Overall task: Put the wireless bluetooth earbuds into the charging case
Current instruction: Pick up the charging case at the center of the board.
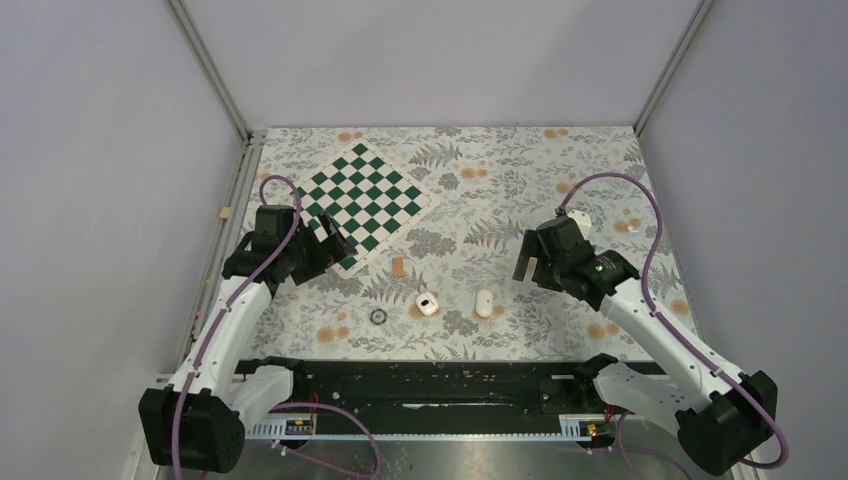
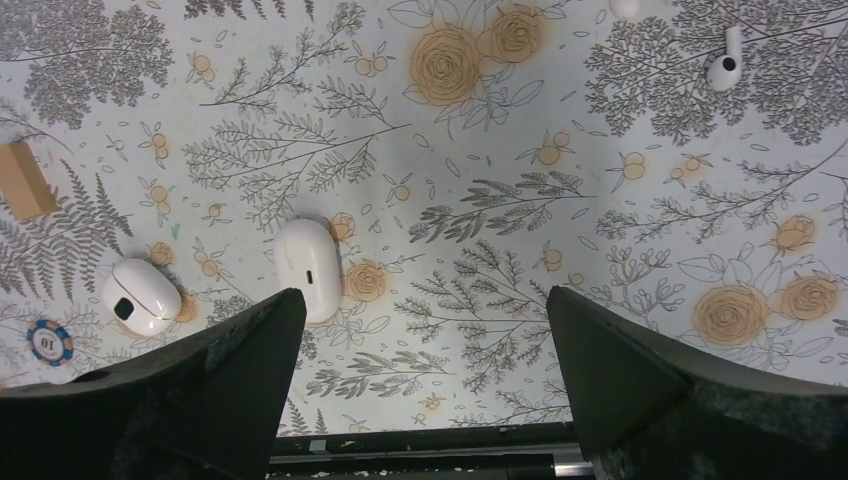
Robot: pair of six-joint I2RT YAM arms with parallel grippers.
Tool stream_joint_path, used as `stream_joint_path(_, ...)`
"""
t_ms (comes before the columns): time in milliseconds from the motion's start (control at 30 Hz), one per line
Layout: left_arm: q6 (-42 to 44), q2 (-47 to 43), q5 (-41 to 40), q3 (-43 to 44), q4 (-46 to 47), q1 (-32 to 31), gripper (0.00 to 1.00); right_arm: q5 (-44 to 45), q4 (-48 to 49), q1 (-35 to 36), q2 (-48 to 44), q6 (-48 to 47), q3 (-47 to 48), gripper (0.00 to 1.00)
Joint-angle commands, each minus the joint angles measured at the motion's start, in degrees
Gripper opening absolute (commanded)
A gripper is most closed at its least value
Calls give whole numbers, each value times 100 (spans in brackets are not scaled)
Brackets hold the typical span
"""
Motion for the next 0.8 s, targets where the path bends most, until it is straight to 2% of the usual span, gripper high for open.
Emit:
stream_joint_path(0, -47, 187, 415, 152, 99, 7, 99, -247, 334, 34, 54, 77, 67, 99)
stream_joint_path(300, -315, 227, 151, 106, 88, -214, 99, -650, 551, 34, 5, 655, -414, 99)
stream_joint_path(433, -284, 62, -1021, 149, 75, -1316, 99, -984, 858, 119, -35, 760, -693, 95)
stream_joint_path(467, -322, 99, -1202, 168, 78, -1579, 99, -992, 914, 207, -63, 814, -752, 93)
stream_joint_path(633, -645, 672, -1481, 283, 147, -2445, 96, -957, 1085, 486, -159, 943, -916, 57)
stream_joint_path(667, -746, 735, -1533, 282, 193, -2582, 96, -967, 1122, 517, -173, 954, -944, 53)
stream_joint_path(767, -1398, 888, -1241, 81, 558, -2794, 95, -1130, 1250, 688, -131, 1095, -949, 50)
